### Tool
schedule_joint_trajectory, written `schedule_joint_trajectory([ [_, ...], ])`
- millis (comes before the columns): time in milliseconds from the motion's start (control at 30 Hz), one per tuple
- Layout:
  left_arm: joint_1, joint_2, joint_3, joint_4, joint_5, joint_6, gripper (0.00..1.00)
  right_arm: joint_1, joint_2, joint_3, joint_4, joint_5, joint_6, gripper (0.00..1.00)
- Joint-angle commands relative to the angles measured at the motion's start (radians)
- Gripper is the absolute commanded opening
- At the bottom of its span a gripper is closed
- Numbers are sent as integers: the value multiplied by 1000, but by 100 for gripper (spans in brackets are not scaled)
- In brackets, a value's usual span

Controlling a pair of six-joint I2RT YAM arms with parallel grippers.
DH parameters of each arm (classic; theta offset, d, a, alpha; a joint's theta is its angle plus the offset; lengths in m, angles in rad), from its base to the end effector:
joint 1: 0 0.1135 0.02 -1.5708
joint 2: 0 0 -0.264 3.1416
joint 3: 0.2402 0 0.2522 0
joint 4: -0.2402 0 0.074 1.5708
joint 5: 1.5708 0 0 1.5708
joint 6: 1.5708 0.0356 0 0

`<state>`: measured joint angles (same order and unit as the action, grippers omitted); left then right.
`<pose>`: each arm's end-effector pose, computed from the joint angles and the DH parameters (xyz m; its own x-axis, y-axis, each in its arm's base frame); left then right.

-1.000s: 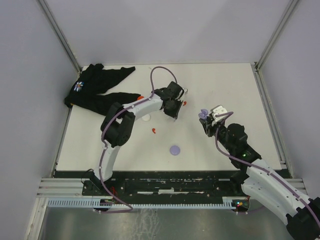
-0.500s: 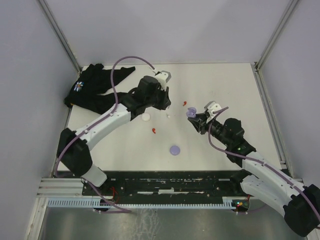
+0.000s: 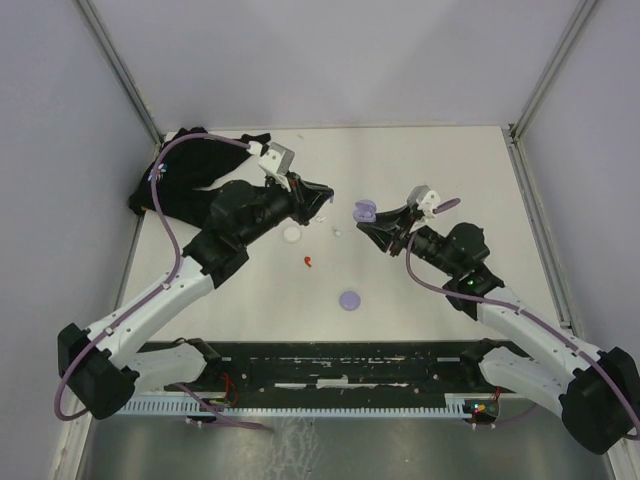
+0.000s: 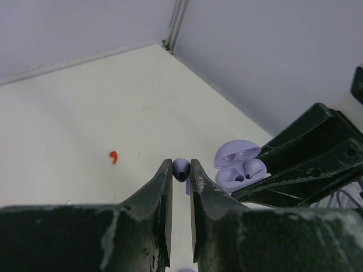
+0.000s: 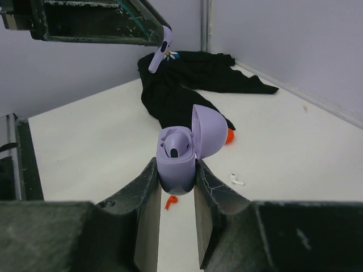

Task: Insert the wireless bluetooth earbuds into the charging case
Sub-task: Place the earbud in the charging case.

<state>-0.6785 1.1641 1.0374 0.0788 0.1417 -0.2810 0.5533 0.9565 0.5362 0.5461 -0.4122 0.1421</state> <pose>0.2111 -0.1767 0.3793 -0.2386 -0.1603 -0.9578 0.6922 0.6637 -0.2835 0.1812 0.1287 0.2974 -0.0104 0.1461 -0.9892 -0.8265 0.5556 0.0908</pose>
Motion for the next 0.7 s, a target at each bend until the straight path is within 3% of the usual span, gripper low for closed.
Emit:
schedule_joint_trajectory([
  [0,0,-85,-81,278,77,-68,10,-3,28,75,169,-88,86,3],
  [267,-1,-135,-174,496,173,-120,10,-4,86,118,273,-137,158,4],
  [667,-7,-90,-195,624,229,-168,10,4,125,138,361,-184,226,3],
])
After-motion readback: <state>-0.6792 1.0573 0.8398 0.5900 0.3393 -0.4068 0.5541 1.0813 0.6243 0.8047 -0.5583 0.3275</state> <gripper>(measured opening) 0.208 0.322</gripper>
